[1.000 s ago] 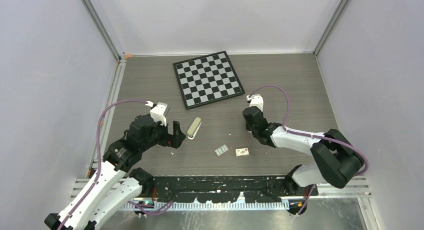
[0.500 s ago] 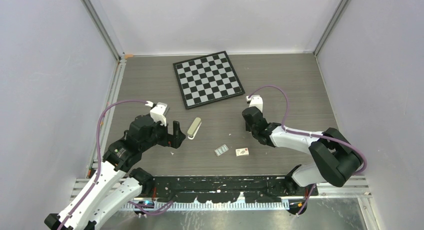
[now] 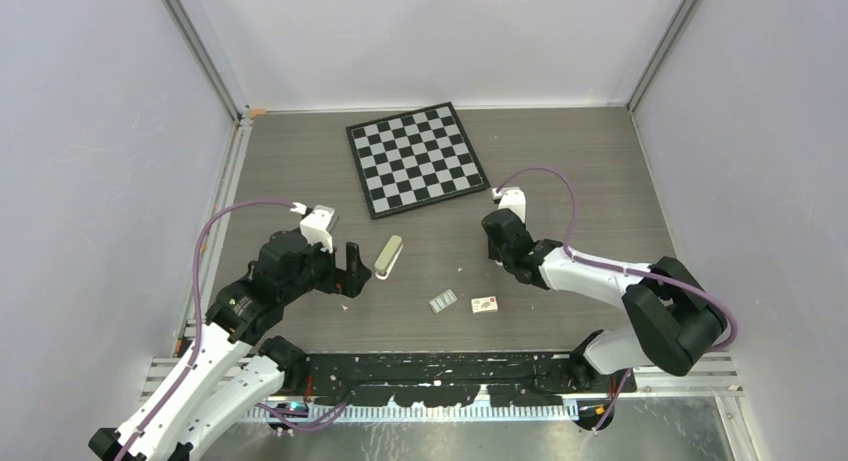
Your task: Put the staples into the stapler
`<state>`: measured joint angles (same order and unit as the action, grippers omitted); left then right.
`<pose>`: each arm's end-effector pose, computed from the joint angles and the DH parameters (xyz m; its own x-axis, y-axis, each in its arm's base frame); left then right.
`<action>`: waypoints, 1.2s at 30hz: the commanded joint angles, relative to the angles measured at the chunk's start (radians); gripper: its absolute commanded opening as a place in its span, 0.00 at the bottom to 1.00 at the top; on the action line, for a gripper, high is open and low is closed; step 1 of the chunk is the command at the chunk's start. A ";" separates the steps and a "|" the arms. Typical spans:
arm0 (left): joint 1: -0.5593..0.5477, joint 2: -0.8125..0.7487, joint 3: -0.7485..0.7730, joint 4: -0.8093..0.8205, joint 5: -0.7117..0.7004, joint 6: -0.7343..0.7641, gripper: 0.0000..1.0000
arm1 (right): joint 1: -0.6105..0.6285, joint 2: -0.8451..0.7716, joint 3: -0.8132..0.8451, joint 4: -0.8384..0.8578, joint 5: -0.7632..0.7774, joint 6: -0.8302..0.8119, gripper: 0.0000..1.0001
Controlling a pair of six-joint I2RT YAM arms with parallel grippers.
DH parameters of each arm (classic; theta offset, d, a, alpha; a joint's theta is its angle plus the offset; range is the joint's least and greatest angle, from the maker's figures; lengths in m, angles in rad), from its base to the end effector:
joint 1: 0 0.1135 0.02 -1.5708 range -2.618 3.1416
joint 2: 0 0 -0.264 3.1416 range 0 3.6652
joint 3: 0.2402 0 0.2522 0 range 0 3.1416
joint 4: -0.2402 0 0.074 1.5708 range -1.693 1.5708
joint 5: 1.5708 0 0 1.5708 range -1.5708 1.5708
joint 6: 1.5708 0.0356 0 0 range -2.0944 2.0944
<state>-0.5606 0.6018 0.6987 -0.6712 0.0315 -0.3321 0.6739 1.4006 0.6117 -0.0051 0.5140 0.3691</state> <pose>0.1115 -0.0713 0.2868 -0.6155 0.0017 -0.7881 0.3736 0.8811 -0.2899 0.2173 0.1511 0.1673 -0.6186 -0.0920 -0.7803 -0.0546 0.9958 -0.0741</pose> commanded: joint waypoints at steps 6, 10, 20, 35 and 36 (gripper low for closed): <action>0.004 -0.002 0.007 0.017 -0.009 0.010 0.97 | -0.023 -0.058 0.174 -0.216 0.036 0.044 0.47; 0.004 0.007 0.017 -0.002 -0.024 0.010 1.00 | -0.068 -0.032 0.205 -0.234 -0.019 0.038 0.47; 0.004 -0.002 0.011 0.007 -0.014 0.013 1.00 | -0.122 0.037 0.165 -0.188 -0.079 0.086 0.57; 0.004 -0.002 0.010 0.009 0.000 0.015 1.00 | -0.147 0.079 0.134 -0.144 -0.080 0.095 0.57; 0.004 -0.002 0.010 0.009 0.001 0.015 1.00 | -0.146 0.077 0.132 -0.144 -0.080 0.097 0.57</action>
<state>-0.5606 0.6071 0.6987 -0.6746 0.0200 -0.3321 0.5331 1.4754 0.7486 -0.1902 0.4175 0.4511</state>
